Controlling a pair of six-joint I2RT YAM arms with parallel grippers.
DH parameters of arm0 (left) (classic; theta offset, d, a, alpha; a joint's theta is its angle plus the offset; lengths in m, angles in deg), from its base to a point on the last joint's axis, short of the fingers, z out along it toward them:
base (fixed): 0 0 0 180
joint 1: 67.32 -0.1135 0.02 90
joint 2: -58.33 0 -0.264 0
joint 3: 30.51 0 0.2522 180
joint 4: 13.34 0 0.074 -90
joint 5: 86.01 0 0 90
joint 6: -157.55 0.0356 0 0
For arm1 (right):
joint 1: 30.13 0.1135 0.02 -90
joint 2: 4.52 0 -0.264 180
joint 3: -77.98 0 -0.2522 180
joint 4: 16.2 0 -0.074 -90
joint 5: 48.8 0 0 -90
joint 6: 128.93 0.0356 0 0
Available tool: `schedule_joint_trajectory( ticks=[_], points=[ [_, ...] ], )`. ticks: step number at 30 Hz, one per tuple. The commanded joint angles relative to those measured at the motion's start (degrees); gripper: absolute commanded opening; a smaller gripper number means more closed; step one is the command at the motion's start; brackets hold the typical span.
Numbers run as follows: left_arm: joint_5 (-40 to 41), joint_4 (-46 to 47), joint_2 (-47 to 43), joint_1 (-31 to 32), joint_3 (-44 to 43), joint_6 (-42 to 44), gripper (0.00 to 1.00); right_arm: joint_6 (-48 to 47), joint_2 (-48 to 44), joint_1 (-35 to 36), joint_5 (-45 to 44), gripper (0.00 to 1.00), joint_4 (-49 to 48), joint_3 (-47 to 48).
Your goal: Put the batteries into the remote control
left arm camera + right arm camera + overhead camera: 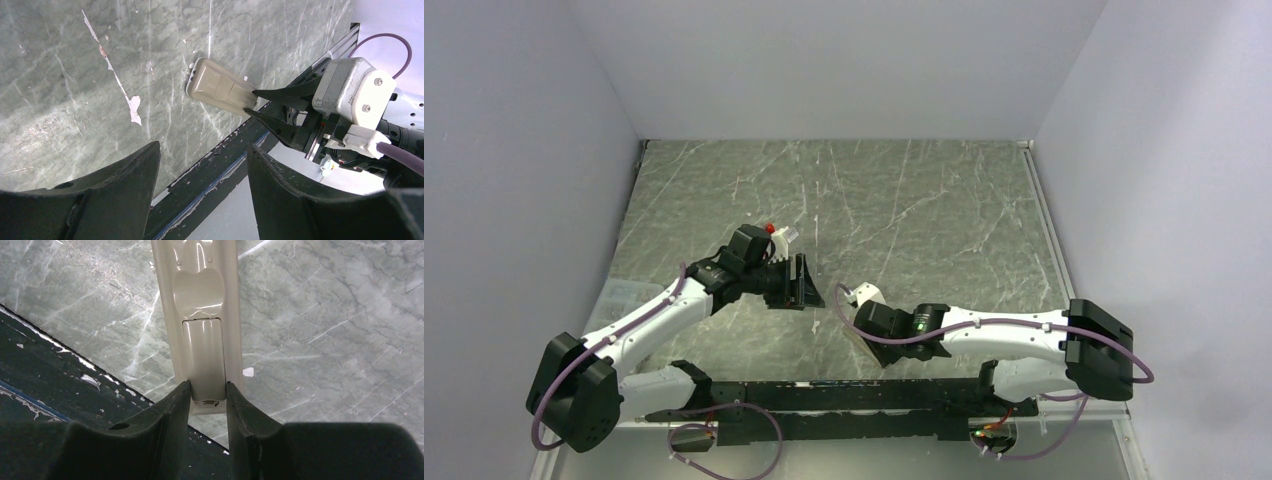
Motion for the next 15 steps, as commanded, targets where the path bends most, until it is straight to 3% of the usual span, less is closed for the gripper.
schedule_joint_trajectory(
  ticks=[1, 15],
  points=[
    [0.03, 0.61, -0.65, -0.19, -1.83, -0.35, 0.69, 0.09, 0.17, -0.19, -1.29, 0.34, -0.23, 1.19],
    [-1.35, 1.47, 0.97, -0.19, -1.86, -0.11, 0.69, 0.03, 1.16, -0.19, -1.79, 0.32, -0.36, 1.89]
  ],
)
